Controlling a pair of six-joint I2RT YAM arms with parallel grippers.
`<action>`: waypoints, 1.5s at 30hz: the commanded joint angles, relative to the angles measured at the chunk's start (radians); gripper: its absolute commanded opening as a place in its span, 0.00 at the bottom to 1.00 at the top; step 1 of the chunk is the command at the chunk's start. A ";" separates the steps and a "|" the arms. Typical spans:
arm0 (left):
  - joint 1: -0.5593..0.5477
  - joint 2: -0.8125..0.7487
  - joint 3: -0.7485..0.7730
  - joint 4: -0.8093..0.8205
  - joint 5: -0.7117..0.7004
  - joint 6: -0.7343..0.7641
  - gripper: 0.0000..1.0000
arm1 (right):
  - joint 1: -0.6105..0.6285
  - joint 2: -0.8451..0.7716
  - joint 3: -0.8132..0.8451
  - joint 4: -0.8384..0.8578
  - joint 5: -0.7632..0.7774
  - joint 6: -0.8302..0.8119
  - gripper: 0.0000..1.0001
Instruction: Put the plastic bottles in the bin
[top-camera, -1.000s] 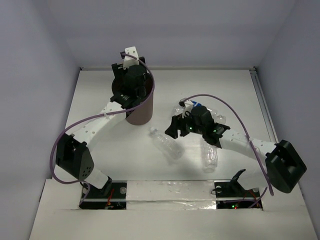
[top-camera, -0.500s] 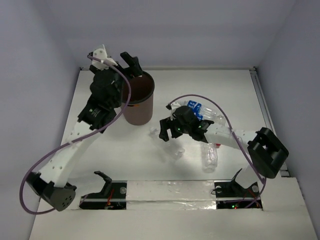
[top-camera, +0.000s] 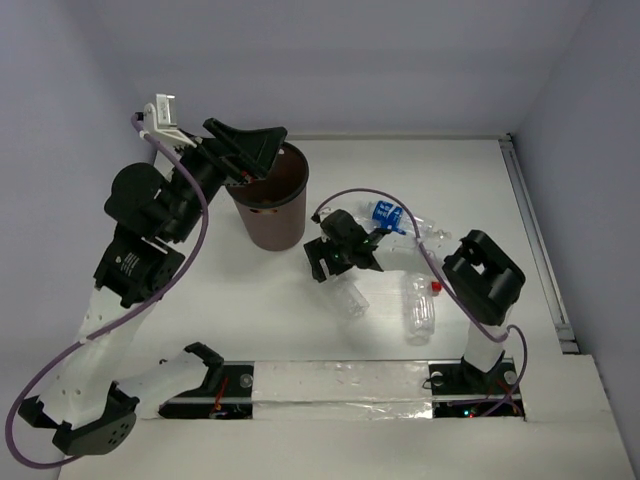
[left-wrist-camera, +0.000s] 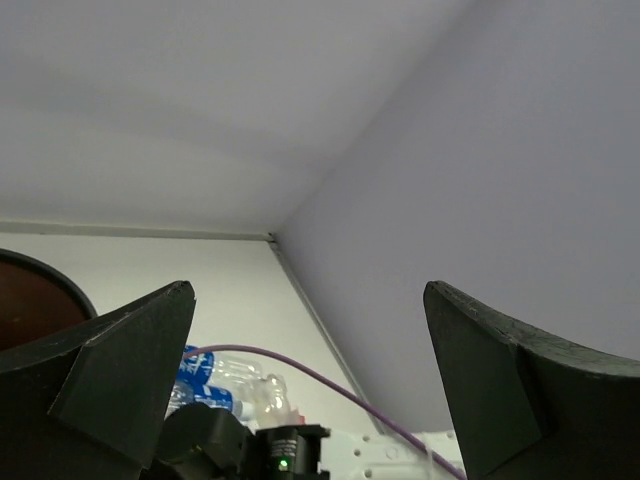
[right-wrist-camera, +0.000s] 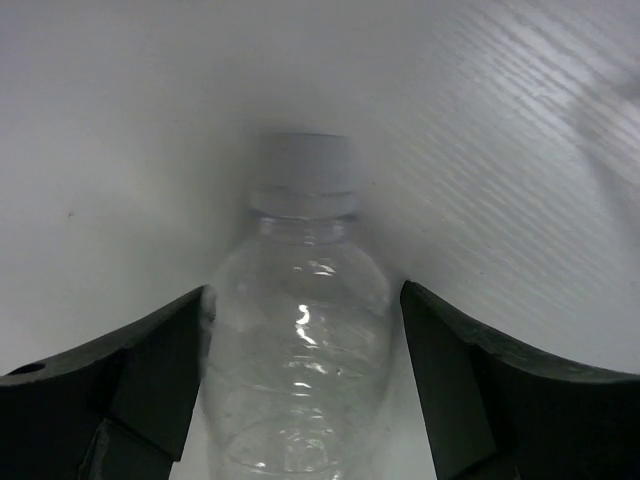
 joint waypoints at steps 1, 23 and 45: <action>0.003 -0.033 -0.013 0.009 0.114 -0.028 0.99 | 0.007 0.024 0.045 -0.038 0.034 -0.010 0.80; 0.003 -0.092 -0.111 0.106 0.132 -0.031 0.99 | 0.007 -0.436 0.100 -0.033 -0.004 0.032 0.31; 0.003 -0.304 -0.267 -0.011 -0.174 0.099 0.99 | -0.106 -0.352 0.513 0.226 -0.061 0.065 0.31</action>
